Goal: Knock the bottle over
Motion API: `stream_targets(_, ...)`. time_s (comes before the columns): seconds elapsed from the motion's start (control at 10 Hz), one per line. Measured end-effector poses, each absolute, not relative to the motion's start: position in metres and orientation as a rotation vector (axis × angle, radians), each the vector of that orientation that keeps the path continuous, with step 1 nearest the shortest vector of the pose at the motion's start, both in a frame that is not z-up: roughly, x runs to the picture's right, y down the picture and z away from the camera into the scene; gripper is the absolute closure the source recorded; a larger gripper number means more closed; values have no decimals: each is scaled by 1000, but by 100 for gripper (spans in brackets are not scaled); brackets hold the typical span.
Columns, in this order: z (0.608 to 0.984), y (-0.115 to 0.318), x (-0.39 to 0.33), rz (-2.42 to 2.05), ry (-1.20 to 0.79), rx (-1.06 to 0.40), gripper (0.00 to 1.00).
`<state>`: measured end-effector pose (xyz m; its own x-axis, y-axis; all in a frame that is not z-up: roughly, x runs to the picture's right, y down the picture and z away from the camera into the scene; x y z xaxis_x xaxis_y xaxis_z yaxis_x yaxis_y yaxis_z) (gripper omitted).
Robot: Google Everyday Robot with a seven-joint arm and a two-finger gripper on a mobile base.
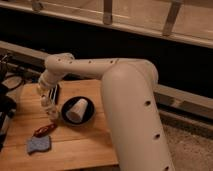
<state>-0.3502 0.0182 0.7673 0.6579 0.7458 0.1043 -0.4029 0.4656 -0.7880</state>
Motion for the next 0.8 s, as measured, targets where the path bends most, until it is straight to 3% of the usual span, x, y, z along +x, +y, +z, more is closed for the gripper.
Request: stream_targets(0.8, 750, 26, -332, 724, -607, -773, 100)
